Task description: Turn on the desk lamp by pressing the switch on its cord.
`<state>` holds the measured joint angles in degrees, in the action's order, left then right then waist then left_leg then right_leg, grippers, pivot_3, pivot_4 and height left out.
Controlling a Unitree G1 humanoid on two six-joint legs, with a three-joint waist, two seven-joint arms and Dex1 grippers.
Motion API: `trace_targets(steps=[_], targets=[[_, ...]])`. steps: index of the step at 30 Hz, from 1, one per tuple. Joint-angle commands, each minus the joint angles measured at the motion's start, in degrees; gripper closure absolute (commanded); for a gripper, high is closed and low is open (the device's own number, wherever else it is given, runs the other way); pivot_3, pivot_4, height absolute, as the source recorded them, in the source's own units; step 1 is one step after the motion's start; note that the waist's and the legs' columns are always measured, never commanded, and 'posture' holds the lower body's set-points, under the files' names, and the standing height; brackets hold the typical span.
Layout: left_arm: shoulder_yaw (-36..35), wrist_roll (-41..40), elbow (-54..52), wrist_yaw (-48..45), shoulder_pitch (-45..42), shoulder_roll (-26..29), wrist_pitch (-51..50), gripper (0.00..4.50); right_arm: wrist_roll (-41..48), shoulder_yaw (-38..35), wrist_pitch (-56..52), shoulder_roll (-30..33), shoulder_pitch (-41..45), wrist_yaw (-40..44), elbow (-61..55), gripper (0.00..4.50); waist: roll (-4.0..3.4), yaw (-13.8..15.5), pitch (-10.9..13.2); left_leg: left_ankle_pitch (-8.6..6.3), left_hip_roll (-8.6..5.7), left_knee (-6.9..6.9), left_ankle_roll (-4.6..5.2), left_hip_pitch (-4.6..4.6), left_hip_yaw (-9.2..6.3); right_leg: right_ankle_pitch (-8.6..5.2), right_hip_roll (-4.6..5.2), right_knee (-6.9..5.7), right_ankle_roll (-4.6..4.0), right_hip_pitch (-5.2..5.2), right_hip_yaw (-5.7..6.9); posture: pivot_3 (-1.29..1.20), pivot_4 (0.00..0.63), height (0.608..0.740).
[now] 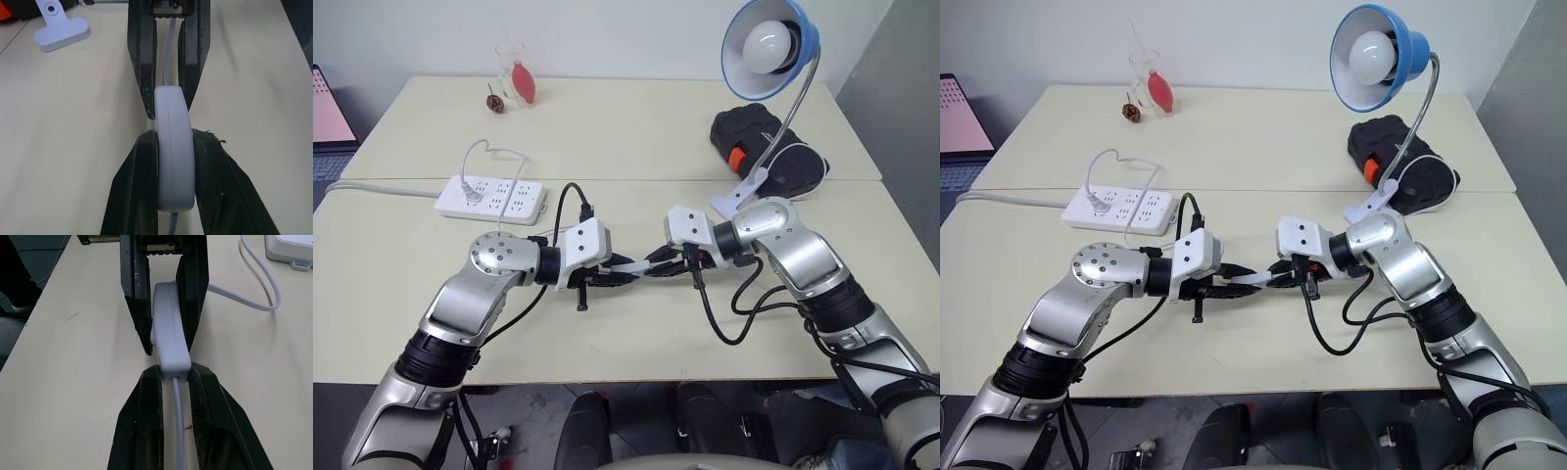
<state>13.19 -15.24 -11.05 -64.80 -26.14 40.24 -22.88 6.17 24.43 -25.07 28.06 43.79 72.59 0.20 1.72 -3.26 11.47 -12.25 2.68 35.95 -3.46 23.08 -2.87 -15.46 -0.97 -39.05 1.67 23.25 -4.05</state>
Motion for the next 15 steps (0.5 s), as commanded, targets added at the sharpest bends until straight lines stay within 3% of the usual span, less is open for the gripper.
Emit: trace_targets(steps=[1, 4, 5, 9, 15], targets=[[-2.01, -0.6, -1.05, 0.72, -1.04, -0.49, 1.48, 3.89, 0.96, -0.47, 1.42, -0.72, 1.44, 0.35, -2.36, 4.12, 0.0, 0.0, 0.0, 0.0, 0.0, 0.0, 0.0, 0.0, 0.0, 0.0, 0.0, 0.0, 0.0, 0.0, 0.0, 0.0, 0.15, 0.74], [-2.19, -0.42, -0.88, 0.64, -1.07, -0.6, 3.05, 3.89, 1.02, -0.52, 1.47, -0.8, 1.48, 0.41, -2.37, 4.12, 0.0, 0.0, 0.0, 0.0, 0.0, 0.0, 0.0, 0.0, 0.0, 0.0, 0.0, 0.0, 0.0, 0.0, 0.0, 0.0, 0.15, 0.74], [-1.98, 0.39, -0.58, 0.68, -1.04, -0.28, 4.07, 3.19, 1.02, -0.53, 1.48, -0.81, 1.48, 0.43, -2.36, 4.12, 0.0, 0.0, 0.0, 0.0, 0.0, 0.0, 0.0, 0.0, 0.0, 0.0, 0.0, 0.0, 0.0, 0.0, 0.0, 0.0, 0.15, 0.74], [-2.15, -0.3, -1.95, -0.88, -0.15, 1.39, 4.37, 2.3, 0.84, -0.62, 1.52, -0.86, 1.5, 0.46, -2.15, 4.12, 0.0, 0.01, 0.0, 0.0, 0.0, 0.0, 0.0, 0.0, -0.01, 0.0, 0.0, 0.0, 0.0, 0.0, 0.01, 0.0, 0.15, 0.74], [-2.72, -3.17, -5.52, -2.89, 2.54, 3.87, 1.13, 2.28, 0.79, -0.71, 1.45, -0.99, 1.47, 0.38, -2.07, 4.12, 0.0, -0.01, 0.0, 0.0, 0.01, -0.02, 0.0, 0.0, -0.01, -0.01, 0.0, 0.0, 0.0, 0.0, 0.01, 0.0, 0.15, 0.74]])
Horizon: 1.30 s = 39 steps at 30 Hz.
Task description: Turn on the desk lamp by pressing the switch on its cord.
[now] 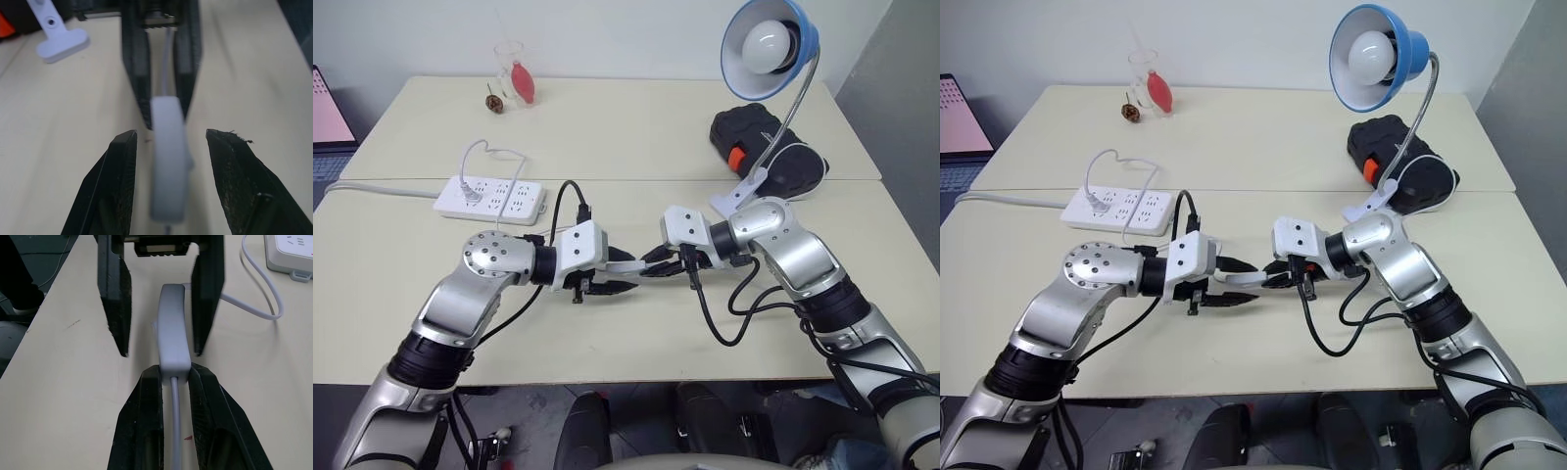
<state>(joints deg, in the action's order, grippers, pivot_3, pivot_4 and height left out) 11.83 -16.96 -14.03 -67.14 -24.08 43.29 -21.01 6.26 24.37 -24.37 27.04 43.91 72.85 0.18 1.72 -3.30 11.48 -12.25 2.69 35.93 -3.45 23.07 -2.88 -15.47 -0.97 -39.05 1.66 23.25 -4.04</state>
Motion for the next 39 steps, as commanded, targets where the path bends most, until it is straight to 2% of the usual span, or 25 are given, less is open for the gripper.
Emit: trace_targets(steps=[1, 11, 19, 24, 39], targets=[[-1.21, -1.16, -2.33, -0.31, 0.62, 0.86, -0.94, 2.28, 0.69, -0.64, 0.74, -0.04, 1.36, 0.12, -2.06, 4.12, 0.0, 0.03, 0.0, 0.0, 0.0, 0.0, 0.0, 0.01, -0.02, 0.0, 0.0, 0.0, 0.0, 0.0, 0.02, 0.0, 0.15, 0.74], [-1.86, -0.52, 0.01, 0.88, 1.23, 0.89, -1.89, 2.28, 0.93, -1.21, -0.38, -0.3, 1.63, -0.15, -1.79, 4.12, 0.0, 0.04, 0.0, 0.0, 0.0, 0.03, 0.0, 0.0, -0.01, 0.01, 0.0, 0.0, 0.02, -0.01, 0.0, 0.0, 0.15, 0.74], [-5.47, -5.83, 0.68, 0.33, 2.32, -0.7, -3.32, 2.28, 3.6, -2.93, -4.29, 0.34, 1.75, 0.14, -2.51, 4.12, 0.0, 0.04, 0.0, 0.0, 0.0, 0.03, 0.0, 0.01, -0.01, 0.01, 0.0, 0.0, 0.02, -0.01, 0.0, 0.0, 0.15, 0.74], [-5.25, -6.5, 0.09, 0.91, 2.43, -1.56, -4.1, 2.28, 4.12, -3.1, -5.27, 0.77, 1.61, -0.3, -3.04, 4.12, 0.0, 0.04, 0.0, 0.0, 0.0, 0.02, 0.0, 0.01, -0.01, 0.01, 0.0, 0.0, 0.02, -0.01, 0.01, 0.0, 0.15, 0.74], [-3.69, -3.41, 0.93, 2.12, 1.33, -1.69, -3.43, 2.28, 4.89, -2.73, -5.47, 1.1, 1.58, -1.06, -3.67, 4.12, 0.0, 0.04, 0.0, 0.0, -0.01, 0.02, 0.0, 0.01, -0.01, 0.01, 0.0, 0.0, 0.02, -0.01, 0.01, 0.0, 0.15, 0.74]])
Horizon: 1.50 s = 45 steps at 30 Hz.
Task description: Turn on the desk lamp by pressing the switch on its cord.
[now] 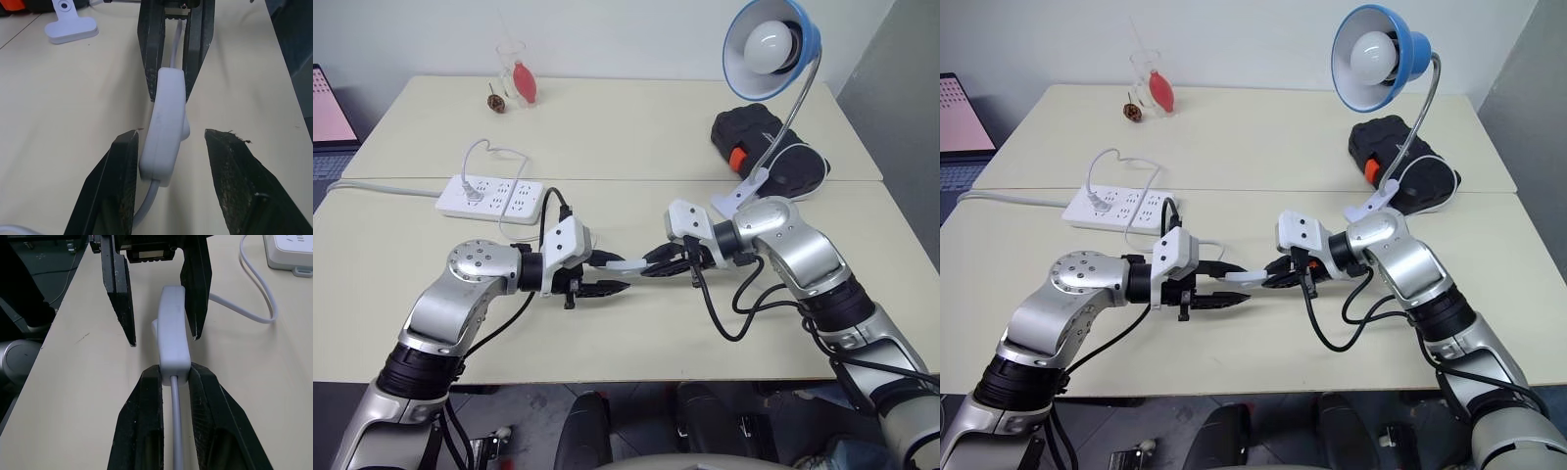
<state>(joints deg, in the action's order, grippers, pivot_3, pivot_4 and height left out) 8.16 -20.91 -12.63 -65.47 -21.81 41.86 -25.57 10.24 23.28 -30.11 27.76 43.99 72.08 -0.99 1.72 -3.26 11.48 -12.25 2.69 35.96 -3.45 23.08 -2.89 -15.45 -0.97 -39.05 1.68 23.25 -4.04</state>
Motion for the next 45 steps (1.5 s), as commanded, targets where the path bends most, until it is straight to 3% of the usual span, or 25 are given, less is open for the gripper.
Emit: trace_targets(steps=[1, 9, 24, 25, 32, 36, 45], targets=[[0.02, 0.77, -0.23, 0.7, -1.14, -0.55, 1.3, 2.47, 0.92, -1.6, 0.3, 0.39, 1.5, -0.27, -2.53, 4.12, 0.0, 0.0, 0.0, 0.0, 0.0, 0.0, 0.0, 0.0, 0.0, 0.0, 0.0, 0.0, 0.0, 0.0, 0.0, 0.0, 0.15, 0.74], [0.48, 2.42, 1.15, 1.58, -1.97, -1.49, 2.77, 3.85, 1.01, -1.26, 0.24, 0.68, 1.25, -0.11, -3.3, 4.12, 0.0, 0.01, 0.0, 0.0, 0.0, 0.0, 0.0, 0.0, 0.0, 0.0, 0.0, 0.0, 0.0, 0.0, 0.0, 0.0, 0.15, 0.74], [-0.4, 3.39, 2.6, 1.54, -1.97, -3.17, 7.94, 3.98, 1.02, -0.73, 0.81, 0.42, 1.17, 0.07, -3.24, 4.12, 0.0, 0.01, 0.0, 0.0, 0.0, 0.0, 0.0, 0.0, 0.0, 0.0, 0.0, 0.0, 0.0, 0.0, 0.0, 0.0, 0.15, 0.74], [-0.31, 3.64, 2.85, 1.32, -1.97, -3.05, 8.61, 3.29, 1.01, -0.72, 0.85, 0.4, 1.17, 0.08, -3.2, 4.12, 0.0, 0.02, 0.0, 0.0, 0.0, 0.0, 0.0, 0.0, 0.0, 0.0, 0.0, 0.0, 0.0, 0.0, 0.0, 0.0, 0.15, 0.74], [-0.69, 5.04, 3.81, 1.03, -1.07, -2.19, 13.04, 1.9, 0.03, -0.31, 2.29, 0.38, 0.97, 0.0, -1.96, 4.12, 0.0, 0.02, 0.0, 0.0, -0.01, 0.0, 0.0, 0.01, 0.01, 0.0, 0.01, 0.0, 0.0, 0.0, -0.01, 0.0, 0.15, 0.74], [-2.64, 4.41, 3.13, -0.64, 2.09, 1.31, 13.56, 1.09, -1.24, 0.05, 4.23, -0.03, 1.23, -0.77, 1.21, 4.12, 0.0, -0.23, 0.0, 0.0, 0.01, -0.01, 0.0, 0.0, 0.0, 0.0, 0.0, 0.0, 0.0, 0.01, -0.01, 0.0, 0.15, 0.74], [-11.76, 2.22, -0.69, 0.27, 14.68, 7.57, 12.37, 1.08, -8.0, 0.47, 15.72, -4.5, 4.31, -6.28, 19.74, 4.12, 0.0, -0.26, 0.0, 0.0, 0.03, -0.03, 0.0, -0.03, 0.06, -0.01, 0.02, 0.01, -0.01, 0.03, -0.02, 0.0, 0.15, 0.74]])
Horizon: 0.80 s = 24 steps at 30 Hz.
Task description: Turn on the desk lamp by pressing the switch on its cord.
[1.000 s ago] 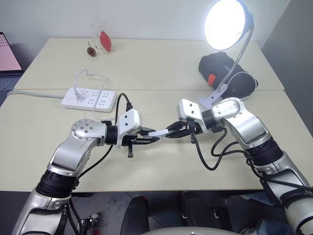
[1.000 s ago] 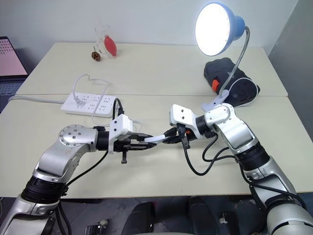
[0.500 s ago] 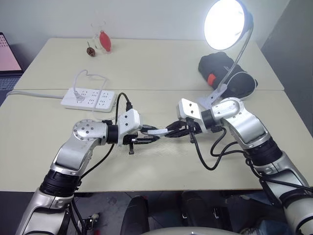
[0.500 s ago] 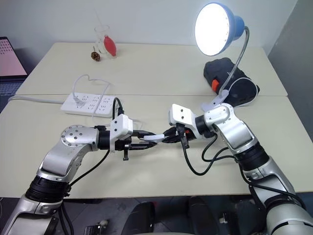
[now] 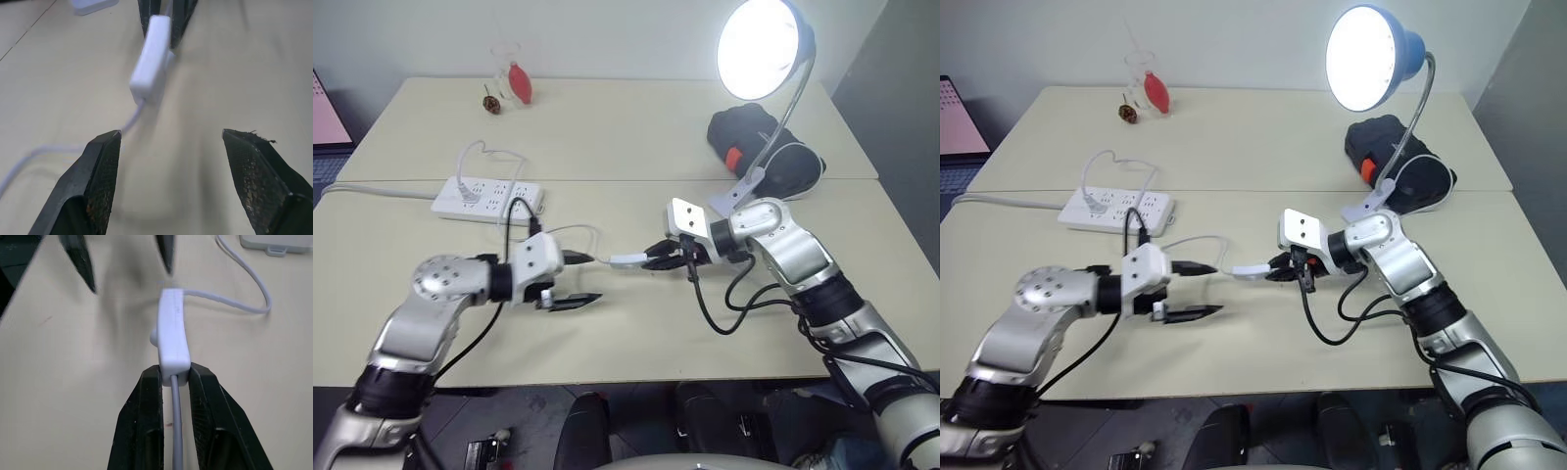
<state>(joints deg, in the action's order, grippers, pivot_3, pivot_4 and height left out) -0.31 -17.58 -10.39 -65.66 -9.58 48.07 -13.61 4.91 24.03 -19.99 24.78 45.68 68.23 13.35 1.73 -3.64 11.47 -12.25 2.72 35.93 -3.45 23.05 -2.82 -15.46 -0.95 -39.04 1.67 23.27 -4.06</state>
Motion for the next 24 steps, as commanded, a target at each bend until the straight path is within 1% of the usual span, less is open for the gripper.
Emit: trace_targets(steps=[1, 5, 7, 8, 10, 12, 16, 17, 18, 20, 21, 24], targets=[[-4.15, -1.19, -3.4, 0.73, 3.9, 1.54, 0.48, 1.08, -4.07, -0.15, 8.08, -2.28, 3.46, -3.89, 9.0, 4.12, -0.01, 0.27, 0.01, 0.0, 0.0, 0.0, 0.0, 0.0, 0.0, 0.0, 0.0, 0.0, 0.0, 0.0, 0.0, 0.0, 0.15, 0.74], [-5.65, -2.01, -4.63, 1.85, 5.58, 1.05, -0.04, 1.08, -6.76, 0.14, 14.18, -3.53, 5.17, -4.54, 17.37, 4.12, -0.01, 0.59, 0.01, 0.0, -0.01, 0.01, 0.0, 0.02, 0.01, 0.0, 0.01, 0.01, 0.0, 0.0, 0.0, 0.0, 0.15, 0.74], [-5.93, -2.81, -5.23, 2.34, 5.58, 0.65, -0.79, 1.08, -7.49, -0.17, 16.05, -3.88, 5.62, -4.64, 19.91, 3.42, -0.02, 0.72, 0.01, 0.0, -0.02, 0.01, 0.0, 0.02, 0.02, 0.0, 0.02, 0.01, 0.0, 0.0, -0.01, 0.0, 0.15, 0.74], [-6.09, -3.2, -5.51, 3.1, 5.16, 0.26, -1.72, 1.08, -7.77, -0.23, 16.87, -3.7, 5.64, -4.21, 20.63, 3.29, -0.02, 0.7, 0.01, 0.0, -0.02, 0.01, 0.0, 0.02, 0.02, 0.0, 0.02, 0.01, 0.0, 0.0, -0.01, 0.0, 0.15, 0.74], [-6.36, -3.86, -5.95, 4.44, 4.36, -0.29, -3.04, 1.08, -8.04, -0.57, 17.91, -3.32, 5.58, -3.44, 21.2, 2.8, -0.02, 0.67, 0.01, 0.0, -0.02, 0.01, 0.0, 0.02, 0.03, 0.01, 0.02, 0.01, 0.0, -0.01, -0.02, 0.0, 0.15, 0.74], [-6.66, -4.53, -6.26, 5.79, 3.29, -0.69, -4.46, 1.08, -7.83, -1.32, 18.0, -2.53, 5.25, -2.53, 20.33, 2.41, -0.02, 0.53, 0.01, 0.0, -0.01, 0.0, 0.0, 0.01, 0.02, 0.0, 0.01, 0.0, 0.0, 0.0, -0.02, 0.0, 0.15, 0.74], [-7.41, -6.18, -7.76, 7.63, 1.4, 0.05, -9.25, 1.08, -6.16, -3.35, 16.07, 1.46, 3.12, 0.41, 13.97, 1.55, -0.03, 0.54, 0.02, 0.0, -0.01, 0.0, 0.0, 0.02, -0.01, 0.01, 0.0, -0.01, 0.0, -0.01, -0.01, 0.0, 0.15, 0.74], [-7.6, -6.54, -8.44, 7.93, 1.24, 0.39, -10.31, 1.08, -5.68, -3.88, 15.5, 2.79, 2.27, 1.15, 11.66, 1.24, -0.02, 0.61, 0.02, 0.0, -0.01, 0.0, 0.0, 0.02, -0.01, 0.01, 0.0, -0.01, 0.0, -0.01, -0.01, 0.0, 0.15, 0.74], [-7.79, -6.74, -9.38, 8.24, 1.26, 1.19, -12.07, 1.08, -4.4, -4.83, 15.1, 4.71, 0.9, 2.71, 7.8, 0.94, -0.02, 0.61, 0.02, 0.0, -0.02, 0.0, 0.0, 0.03, -0.01, 0.0, 0.01, 0.01, 0.0, -0.02, 0.0, 0.0, 0.15, 0.74], [-8.55, -6.64, -11.18, 8.58, 1.97, 2.69, -14.13, 1.08, -0.82, -6.97, 12.32, 8.36, -1.98, 6.0, -0.44, 0.53, -0.03, 0.68, 0.02, 0.0, -0.02, -0.01, 0.0, 0.05, -0.01, -0.01, 0.01, 0.02, 0.02, -0.02, 0.0, 0.0, 0.15, 0.74], [-9.18, -6.84, -11.81, 8.44, 2.38, 3.35, -14.62, 1.08, 0.76, -8.11, 10.61, 10.32, -3.38, 7.16, -4.39, 0.25, -0.03, 0.65, 0.02, 0.0, -0.02, -0.01, 0.0, 0.06, -0.03, -0.02, 0.01, 0.03, 0.03, -0.02, 0.0, 0.0, 0.15, 0.74], [-10.66, -6.48, -12.71, 8.27, 3.78, 4.95, -14.51, 1.08, 5.67, -12.63, 3.77, 14.68, -7.33, 7.26, -14.3, 0.25, -0.05, 0.4, 0.03, -0.01, -0.01, -0.02, 0.0, 0.05, -0.02, -0.03, 0.02, 0.03, 0.03, -0.01, 0.0, 0.0, 0.15, 0.74]])
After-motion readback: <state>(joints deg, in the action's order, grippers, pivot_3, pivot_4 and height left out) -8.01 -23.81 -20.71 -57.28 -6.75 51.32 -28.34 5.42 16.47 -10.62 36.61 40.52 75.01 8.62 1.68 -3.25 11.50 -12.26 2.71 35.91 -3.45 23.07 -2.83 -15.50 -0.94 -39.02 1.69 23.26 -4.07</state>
